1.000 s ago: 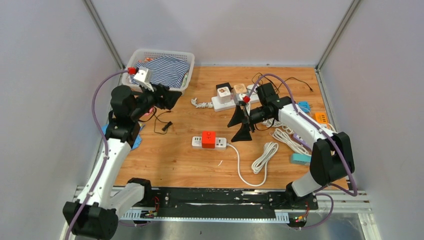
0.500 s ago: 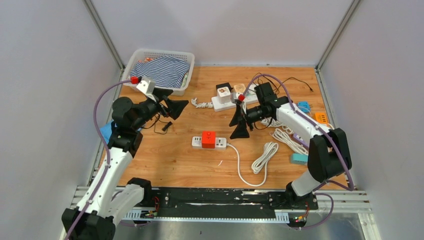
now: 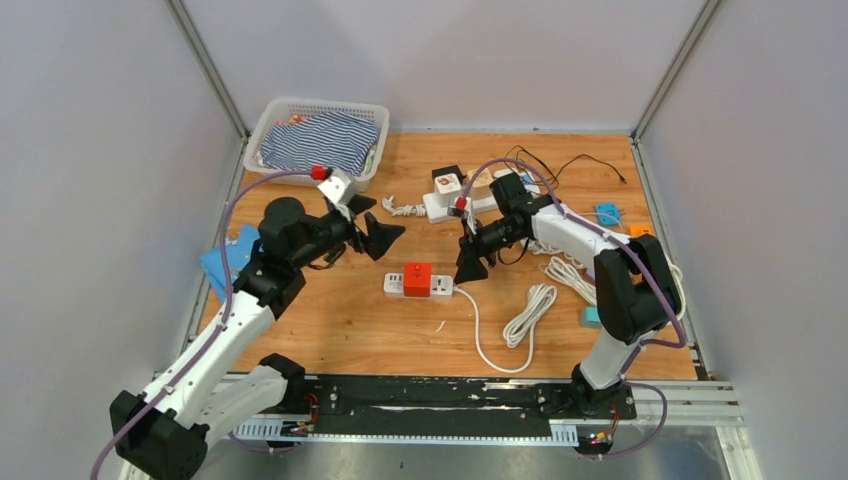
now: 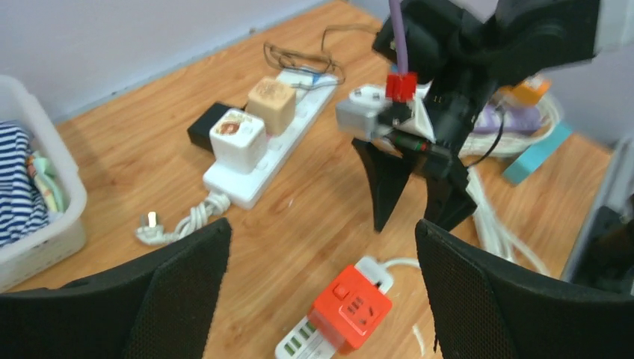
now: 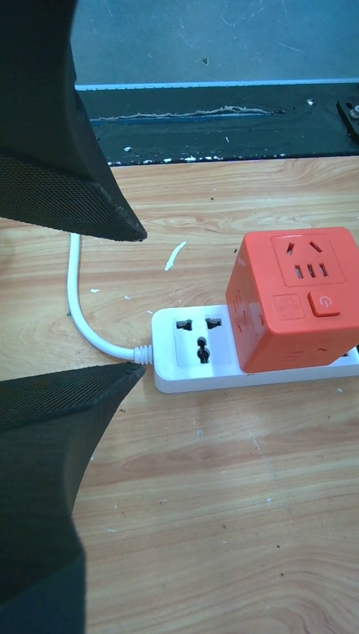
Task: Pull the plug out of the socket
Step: Remove the plug from the socket.
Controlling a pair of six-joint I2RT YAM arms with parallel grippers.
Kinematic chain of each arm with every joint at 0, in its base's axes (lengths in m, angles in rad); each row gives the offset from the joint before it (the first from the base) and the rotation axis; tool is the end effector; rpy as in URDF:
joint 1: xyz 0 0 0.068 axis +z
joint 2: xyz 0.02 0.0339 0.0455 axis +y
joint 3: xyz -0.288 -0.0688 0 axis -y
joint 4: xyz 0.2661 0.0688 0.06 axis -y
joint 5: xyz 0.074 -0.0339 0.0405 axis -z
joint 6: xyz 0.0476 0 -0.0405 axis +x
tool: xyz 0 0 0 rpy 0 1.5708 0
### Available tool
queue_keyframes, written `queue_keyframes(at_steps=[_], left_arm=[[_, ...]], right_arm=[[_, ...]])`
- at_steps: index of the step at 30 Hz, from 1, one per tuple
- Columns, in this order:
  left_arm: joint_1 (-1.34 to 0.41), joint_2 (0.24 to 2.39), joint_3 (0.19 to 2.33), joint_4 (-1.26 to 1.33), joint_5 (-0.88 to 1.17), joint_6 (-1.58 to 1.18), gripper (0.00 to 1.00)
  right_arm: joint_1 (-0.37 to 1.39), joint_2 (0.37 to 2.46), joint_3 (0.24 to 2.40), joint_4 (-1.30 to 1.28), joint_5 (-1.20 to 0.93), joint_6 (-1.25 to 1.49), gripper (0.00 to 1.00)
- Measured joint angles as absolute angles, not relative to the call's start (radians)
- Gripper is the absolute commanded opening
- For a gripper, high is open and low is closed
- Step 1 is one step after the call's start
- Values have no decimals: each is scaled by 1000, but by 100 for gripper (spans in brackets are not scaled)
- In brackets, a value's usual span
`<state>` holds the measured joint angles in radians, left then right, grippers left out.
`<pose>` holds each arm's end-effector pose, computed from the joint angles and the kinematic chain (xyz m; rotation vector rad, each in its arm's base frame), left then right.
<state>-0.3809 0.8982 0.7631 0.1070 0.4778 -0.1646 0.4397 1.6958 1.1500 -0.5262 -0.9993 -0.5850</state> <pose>0.2040 -0.1053 0.3591 0.5530 1.5600 -0.7996 0.3107 0.1904 0.2248 -1.4161 1.8609 1.2181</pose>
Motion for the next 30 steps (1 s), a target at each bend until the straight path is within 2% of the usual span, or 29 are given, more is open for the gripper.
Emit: queue_keyframes(at_steps=[4, 8, 15, 23, 30], left_arm=[[-605, 920, 804, -60, 281, 20, 94], [-718, 928, 806, -162, 161, 142, 94], [-722, 910, 806, -198, 73, 218, 93], [-722, 925, 806, -207, 64, 218, 96], [-722, 954, 806, -210, 57, 200, 93]], right_arm=[[452, 1705, 1157, -530, -991, -582, 63], [458, 1713, 1171, -548, -984, -584, 64], [459, 1731, 1191, -560, -963, -591, 65], [459, 1787, 1209, -579, -948, -593, 65], [460, 1793, 1216, -589, -935, -593, 65]])
